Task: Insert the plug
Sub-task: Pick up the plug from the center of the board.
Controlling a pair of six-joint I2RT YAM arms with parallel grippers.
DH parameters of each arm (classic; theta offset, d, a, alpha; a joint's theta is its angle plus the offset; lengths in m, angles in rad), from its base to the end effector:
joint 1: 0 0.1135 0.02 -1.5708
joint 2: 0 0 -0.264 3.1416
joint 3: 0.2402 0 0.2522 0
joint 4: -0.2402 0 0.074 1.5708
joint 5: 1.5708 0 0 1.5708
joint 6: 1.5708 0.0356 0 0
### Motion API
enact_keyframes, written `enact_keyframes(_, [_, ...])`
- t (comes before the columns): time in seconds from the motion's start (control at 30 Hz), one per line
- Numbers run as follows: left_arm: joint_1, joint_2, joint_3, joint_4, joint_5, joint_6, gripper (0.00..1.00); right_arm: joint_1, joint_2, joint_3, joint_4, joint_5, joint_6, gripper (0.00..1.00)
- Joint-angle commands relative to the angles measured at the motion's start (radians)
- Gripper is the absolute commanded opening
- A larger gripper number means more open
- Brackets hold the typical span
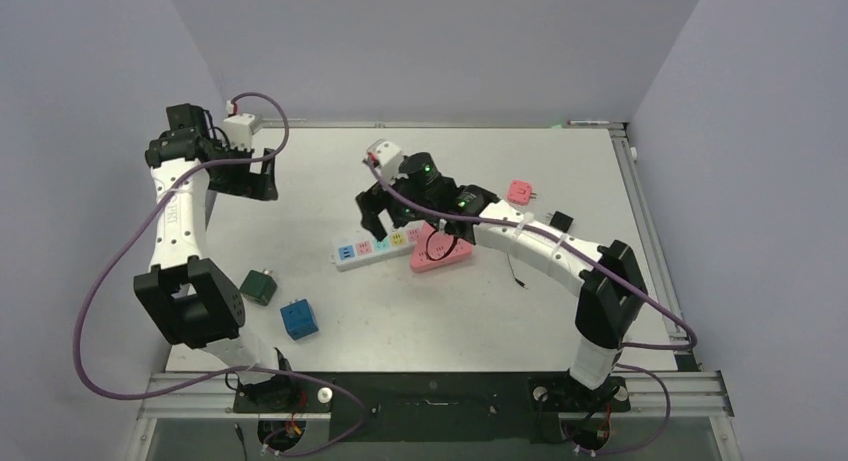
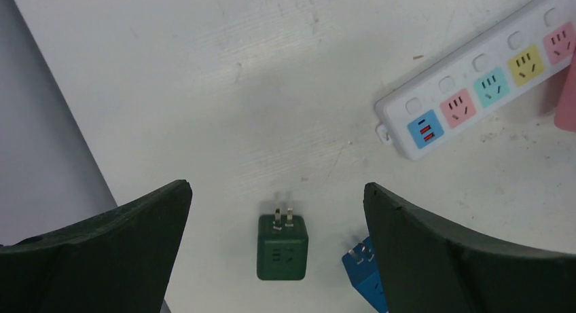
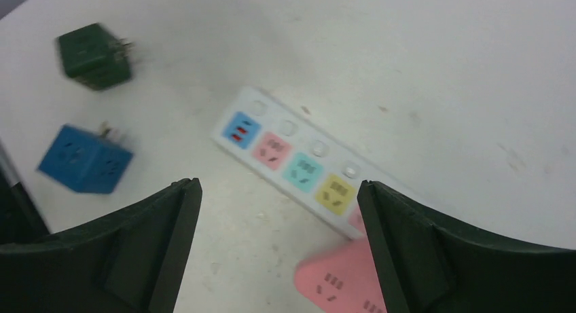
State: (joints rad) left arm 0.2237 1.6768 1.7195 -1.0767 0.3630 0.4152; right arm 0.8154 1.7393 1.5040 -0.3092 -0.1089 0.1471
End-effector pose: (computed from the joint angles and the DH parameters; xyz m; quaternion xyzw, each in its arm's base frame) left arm 0.3392 0.0642 0.3542 0.1383 0.9394 -0.0833 0.3023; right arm 0.2783 0.3012 0.3183 -0.3105 0.8130 0.2689 0.4126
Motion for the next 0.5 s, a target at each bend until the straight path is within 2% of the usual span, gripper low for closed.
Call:
enact_keyframes(0.0, [0.051,-0.111,-0.088,-0.039,0.017,0.017,0.96,0.125,0.07,0.085,0.003,-0.298,-0.197,0.9])
enact_keyframes(0.2, [0.122,-0.165,-0.186,-0.082,-0.003,0.088,0.96,0.283,0.187,0.065,0.133,-0.457,-0.362,0.9])
enact_keyframes(0.33, [0.196,-0.161,-0.191,-0.128,-0.02,0.131,0.96,0.319,0.288,0.123,0.173,-0.587,-0.402,0.9])
enact_keyframes(0.47, [0.245,-0.172,-0.208,-0.157,-0.015,0.169,0.96,0.339,0.377,0.182,0.18,-0.634,-0.437,0.9])
